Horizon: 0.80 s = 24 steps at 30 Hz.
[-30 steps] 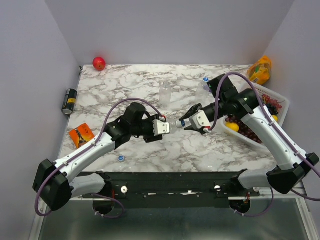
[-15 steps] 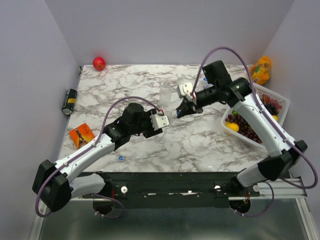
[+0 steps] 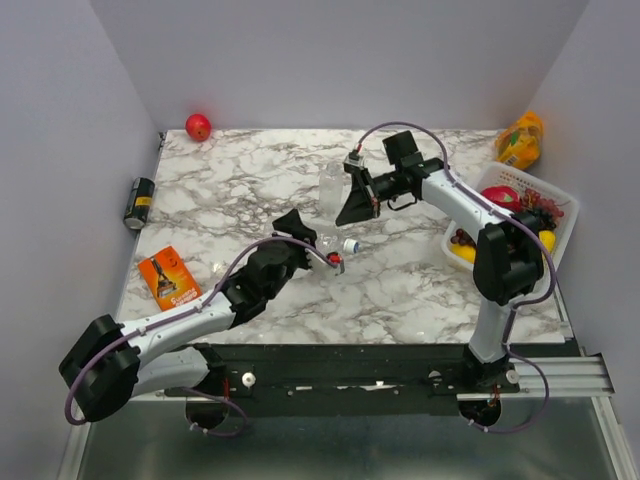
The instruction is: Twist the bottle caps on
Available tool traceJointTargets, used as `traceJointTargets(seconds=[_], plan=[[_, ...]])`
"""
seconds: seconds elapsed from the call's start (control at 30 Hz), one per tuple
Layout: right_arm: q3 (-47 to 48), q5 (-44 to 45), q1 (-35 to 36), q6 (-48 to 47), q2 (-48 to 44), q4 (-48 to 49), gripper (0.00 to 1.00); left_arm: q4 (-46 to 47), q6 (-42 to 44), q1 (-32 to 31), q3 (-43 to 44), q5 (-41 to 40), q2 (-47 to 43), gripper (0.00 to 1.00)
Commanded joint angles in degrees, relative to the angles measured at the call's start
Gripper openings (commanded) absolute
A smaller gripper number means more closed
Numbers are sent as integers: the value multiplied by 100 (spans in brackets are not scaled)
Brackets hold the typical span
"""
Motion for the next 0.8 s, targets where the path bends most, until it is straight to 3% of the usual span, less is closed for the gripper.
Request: traceJointTargets(seconds=[0.0,0.1,0.17,0.2,0.27,0.3,0.37,0.4,0.43,0.5,0.63,0.77], plan=[[1013,-982,44,1000,-102,972,6,432,178,-145,377,-160,-279,0],[1559,-554,-236,439,-163,937,25,-86,-235,-136,395,-47,-428,0],[1682,-245,-552,-9,-399,884,34,-1059,-848,-101,509,234,-639,0],[1726,53,-632,-856,-505,797,42,-1367,-1078,-101,579,575,-727,0],[1945,248,-703,-2315,-804,-17,48,-2299,-1509,-101,702,901,-851,0],[1990,353,-685,-4490,-1119,-622,55,-2650,-1920,-75,851,1390,-868,0],[1903,819,-484,-6488,-1463,-2108,58,-3284,-2387,30,966,1823,-877,0],[1641,968,-405,-8238,-1839,-2513,61,-3513,-2599,109,1097,2226,-869,0],[1439,1318,-265,-8943,-2008,-3109,62,-3715,-2723,145,1116,2674,-851,0],[1043,1654,-106,-10087,-2377,-3299,63,-3787,-2846,189,1168,2932,-860,0],[269,2111,359,-11021,-3036,-3439,64,-3884,-2952,303,1353,3355,-632,0],[84,2402,817,-11464,-3161,-3633,65,-3884,-2970,356,1537,3566,-473,0]])
